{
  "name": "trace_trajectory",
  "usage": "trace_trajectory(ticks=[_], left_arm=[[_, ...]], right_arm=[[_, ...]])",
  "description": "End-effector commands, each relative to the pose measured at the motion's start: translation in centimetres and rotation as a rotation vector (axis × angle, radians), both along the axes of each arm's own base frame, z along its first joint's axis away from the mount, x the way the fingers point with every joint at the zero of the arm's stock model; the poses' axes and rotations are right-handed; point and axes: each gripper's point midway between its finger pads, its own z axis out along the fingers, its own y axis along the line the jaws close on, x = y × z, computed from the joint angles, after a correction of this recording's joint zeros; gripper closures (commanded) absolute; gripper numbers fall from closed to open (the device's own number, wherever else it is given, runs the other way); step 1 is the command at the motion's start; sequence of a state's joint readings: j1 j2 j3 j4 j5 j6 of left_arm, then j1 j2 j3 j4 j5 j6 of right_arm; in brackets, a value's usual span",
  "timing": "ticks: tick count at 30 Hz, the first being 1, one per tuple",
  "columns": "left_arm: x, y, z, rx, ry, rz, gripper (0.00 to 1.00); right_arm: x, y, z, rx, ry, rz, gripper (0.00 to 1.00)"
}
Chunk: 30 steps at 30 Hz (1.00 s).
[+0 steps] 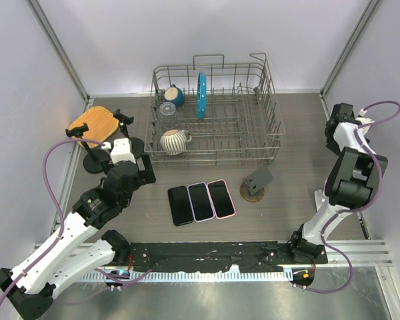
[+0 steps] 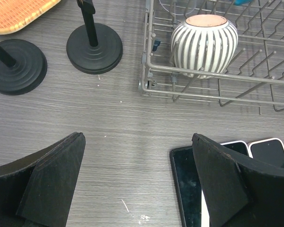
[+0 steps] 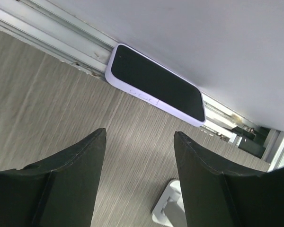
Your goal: Remove the phone from the phone stand
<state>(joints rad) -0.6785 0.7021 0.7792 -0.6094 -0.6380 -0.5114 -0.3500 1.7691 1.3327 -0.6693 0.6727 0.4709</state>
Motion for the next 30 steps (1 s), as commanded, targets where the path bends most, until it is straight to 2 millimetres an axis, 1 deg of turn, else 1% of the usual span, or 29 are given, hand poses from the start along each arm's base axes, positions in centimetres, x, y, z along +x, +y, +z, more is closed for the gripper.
trace_trajectory(ticks=[1,2,6,7,9,12,13,15,16,18,19,22,30], left_arm=[[0.5,-0.3,0.7,-0.015,-0.032,-0.005,0.00],[0.5,-0.3,0.6,-0.015,-0.030,-0.004,0.00],[0.6,-0.3,0.5,-0.017,-0.028,-0.003,0.00],[0.6,-0.4,0.5,-0.017,-0.027,-0.008,0.00],[0.6,-0.4,0.5,-0.018,-0.023,-0.009,0.00],[0.6,-0.4,0.5,-0.021,-0.025,-0.010,0.00],[0.6,-0.4,0.4,-0.020,-0.024,-0.010,0.00],[0.6,-0.4,0.4,-0.020,-0.024,-0.008,0.00],[0.6,-0.4,0.5,-0.019,-0.025,-0.009,0.00],[0.6,-0.4,0.4,-0.021,-0.021,-0.012,0.00],[0.6,-0.5,0.4,-0.023,-0.023,-0.013,0.00],[0.6,-0.7,0.4,-0.025,-0.020,-0.022,0.00],[0.5,-0.7,0.4,-0.028,-0.020,-0.026,0.00]], right_arm=[[1.1,-2.1,0.5,-0.087,0.047,0.001,0.37],[1.2,-2.4,-0.3,-0.089,0.083,0.017,0.37],[2.1,-2.9,-1.3,-0.098,0.129,0.073,0.38],[2.6,-3.0,-1.6,-0.100,0.121,0.091,0.37],[2.8,-2.9,-2.9,-0.085,0.166,0.143,0.38],[2.8,-3.0,-4.3,-0.073,0.203,0.178,0.37],[2.6,-3.1,-4.8,-0.077,0.230,0.197,0.37],[2.6,-3.4,-5.3,-0.081,0.239,0.212,0.38],[2.0,-3.7,-5.8,-0.073,0.261,0.217,0.37],[1.8,-3.9,-6.5,-0.050,0.260,0.229,0.37],[1.0,-4.2,-7.1,-0.043,0.281,0.224,0.38],[0.0,-4.6,-8.1,-0.039,0.315,0.216,0.38],[-1.1,-5.5,-9.2,-0.052,0.380,0.193,0.42]])
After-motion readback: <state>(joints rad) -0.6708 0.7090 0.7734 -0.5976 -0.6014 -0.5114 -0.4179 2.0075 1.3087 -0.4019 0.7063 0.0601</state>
